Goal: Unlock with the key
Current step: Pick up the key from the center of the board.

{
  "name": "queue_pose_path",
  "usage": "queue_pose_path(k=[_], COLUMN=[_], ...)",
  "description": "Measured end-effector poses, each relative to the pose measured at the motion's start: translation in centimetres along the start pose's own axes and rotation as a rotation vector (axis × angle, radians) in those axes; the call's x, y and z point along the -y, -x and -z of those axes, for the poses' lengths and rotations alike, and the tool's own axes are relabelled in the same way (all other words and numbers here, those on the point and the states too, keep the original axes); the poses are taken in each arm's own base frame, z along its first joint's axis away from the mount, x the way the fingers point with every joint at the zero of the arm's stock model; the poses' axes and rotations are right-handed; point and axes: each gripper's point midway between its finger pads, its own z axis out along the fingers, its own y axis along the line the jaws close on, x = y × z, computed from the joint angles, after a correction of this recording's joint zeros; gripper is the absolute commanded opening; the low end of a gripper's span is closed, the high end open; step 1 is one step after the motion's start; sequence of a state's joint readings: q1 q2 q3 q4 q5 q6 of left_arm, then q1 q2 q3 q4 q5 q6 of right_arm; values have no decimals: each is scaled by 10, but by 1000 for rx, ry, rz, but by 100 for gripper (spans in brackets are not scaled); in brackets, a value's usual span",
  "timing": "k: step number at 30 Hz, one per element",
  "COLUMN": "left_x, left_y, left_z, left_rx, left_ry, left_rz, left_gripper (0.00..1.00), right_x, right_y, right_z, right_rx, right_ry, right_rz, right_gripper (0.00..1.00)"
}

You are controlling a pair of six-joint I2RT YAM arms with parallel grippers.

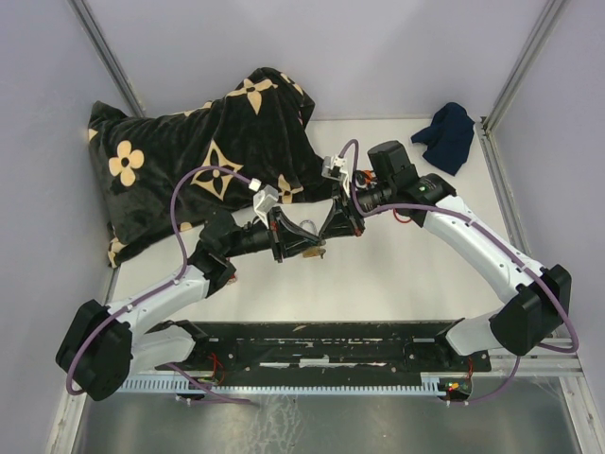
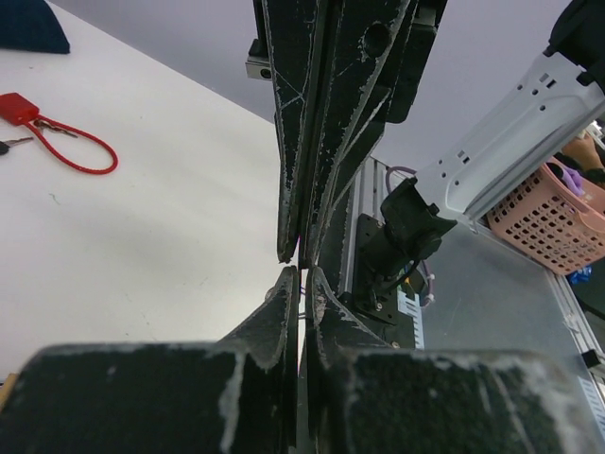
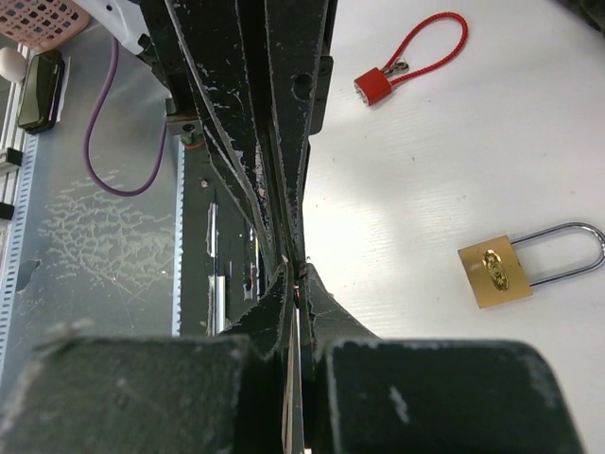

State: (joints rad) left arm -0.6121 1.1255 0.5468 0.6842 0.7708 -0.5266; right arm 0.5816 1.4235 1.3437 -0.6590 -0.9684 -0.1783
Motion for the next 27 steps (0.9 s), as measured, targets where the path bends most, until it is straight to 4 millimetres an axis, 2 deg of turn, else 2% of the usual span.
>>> queue_pose_path(k=[6, 10, 14, 18, 21, 25, 27], left_x=[-4, -6, -8, -8, -7, -8, -8], left_y=[3, 3, 2, 0, 0, -2, -2], left_z=[3, 3, 3, 2, 2, 2, 2], left_rx=[31, 34, 31, 27, 24, 20, 20], left_ry=[38, 49, 57, 55, 52, 50, 49], left_rz=[-7, -4, 3, 6, 7, 13, 13], left_gripper=[4, 20, 25, 18, 4, 3, 3], right_x=[3, 6, 6, 3, 3, 3, 3], right_y=[4, 3, 3, 5, 5, 4, 4], right_z=[-2, -4, -5, -6, -6, -5, -6], right_rx=[21, 22, 21, 29, 28, 27, 27], right_ry=[-6, -3, 5, 19, 20, 24, 26], right_rz=[-17, -37, -46, -34, -32, -29, -28], right_gripper=[2, 2, 2, 2, 2, 2, 10])
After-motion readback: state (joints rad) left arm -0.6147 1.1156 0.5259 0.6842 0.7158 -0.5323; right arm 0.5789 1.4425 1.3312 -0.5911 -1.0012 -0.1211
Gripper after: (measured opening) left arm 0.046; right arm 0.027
